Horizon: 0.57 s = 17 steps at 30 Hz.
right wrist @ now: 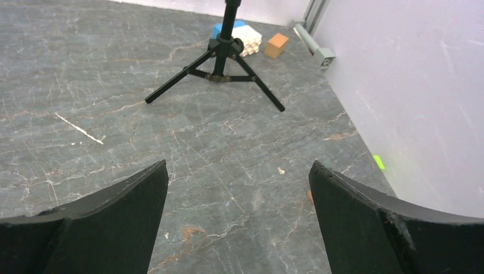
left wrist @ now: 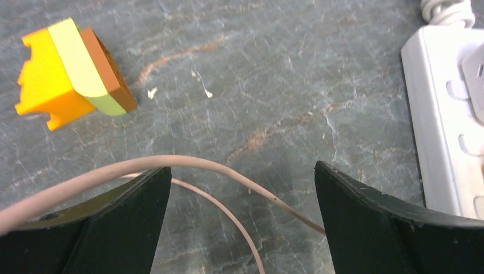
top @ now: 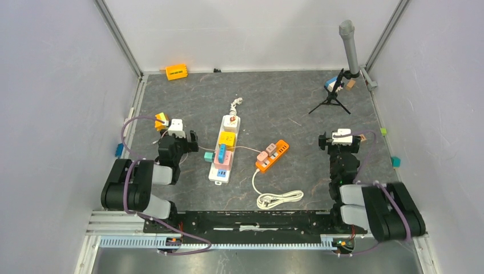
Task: Insert the plug
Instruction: Reset both arms
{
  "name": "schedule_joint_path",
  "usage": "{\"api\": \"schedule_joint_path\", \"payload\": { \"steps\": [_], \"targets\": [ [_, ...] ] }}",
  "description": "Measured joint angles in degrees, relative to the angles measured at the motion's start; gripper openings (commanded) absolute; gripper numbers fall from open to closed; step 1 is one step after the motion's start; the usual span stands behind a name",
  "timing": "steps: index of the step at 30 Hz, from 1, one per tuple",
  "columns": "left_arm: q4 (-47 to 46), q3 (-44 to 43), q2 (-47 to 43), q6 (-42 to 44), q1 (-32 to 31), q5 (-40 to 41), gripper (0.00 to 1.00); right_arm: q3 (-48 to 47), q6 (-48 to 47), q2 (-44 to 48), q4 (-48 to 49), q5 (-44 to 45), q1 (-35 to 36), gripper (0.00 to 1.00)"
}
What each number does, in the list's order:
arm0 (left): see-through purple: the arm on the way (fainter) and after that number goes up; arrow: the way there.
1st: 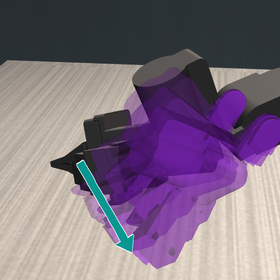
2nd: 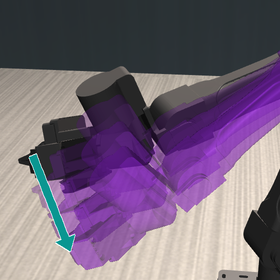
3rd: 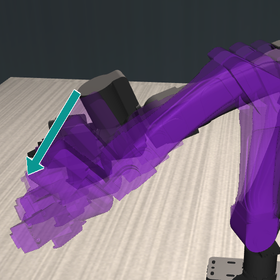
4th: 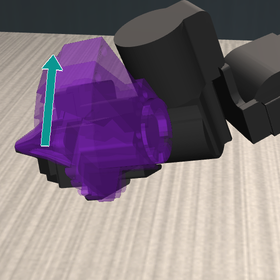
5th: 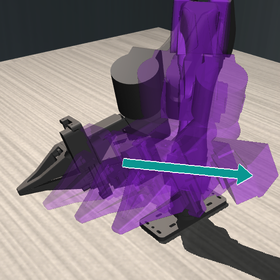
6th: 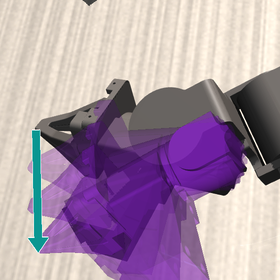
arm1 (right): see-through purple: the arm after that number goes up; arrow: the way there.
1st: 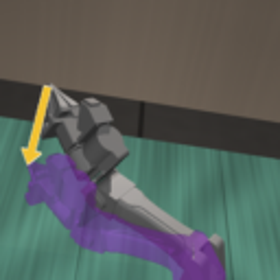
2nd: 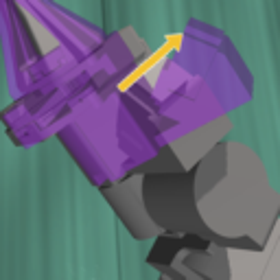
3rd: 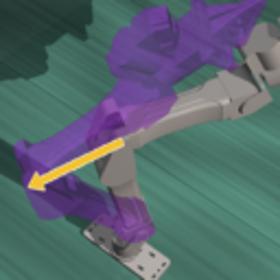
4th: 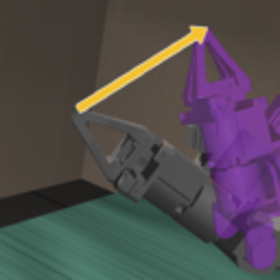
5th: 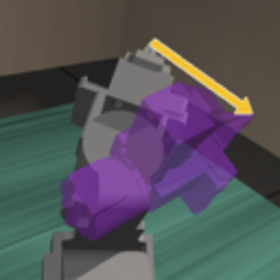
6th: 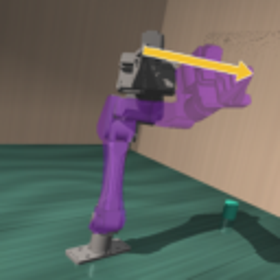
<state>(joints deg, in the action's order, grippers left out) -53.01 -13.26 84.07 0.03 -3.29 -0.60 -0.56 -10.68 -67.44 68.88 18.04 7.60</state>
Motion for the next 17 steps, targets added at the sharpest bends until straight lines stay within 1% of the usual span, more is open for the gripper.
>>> {"api": "schedule_joint_path", "payload": {
  "steps": [3,4,6,8,12,17],
  "targets": [
    [-1.36,-0.37,0.2,0.0,0.04,0.98,1.0,-0.2,-0.07,-8.57,7.39,-2.49,-1.46,0.98],
    [-1.38,-0.76,0.15,0.0,0.07,1.42,1.0,-0.28,0.07,-10.51,7.69,-2.73,-1.7,0.98],
    [-1.66,-1.49,0.24,0.0,0.07,2.19,1.0,-0.17,0.24,-11.37,6.56,-2.82,-1.9,0.98],
    [-2.32,-1.68,0.22,0.0,0.04,2.49,1.0,-0.17,0.42,-11.52,7.54,-2.75,-2.03,0.98],
    [-5.49,-0.35,0.22,0.02,-0.13,2.45,1.0,-0.17,0.57,-11.5,7.91,-2.58,-2.03,0.98],
    [-5.49,-0.5,0.24,0.04,-0.22,2.01,1.0,-0.17,0.57,-11.5,8.31,-2.56,-2.08,0.98]
  ]
}}
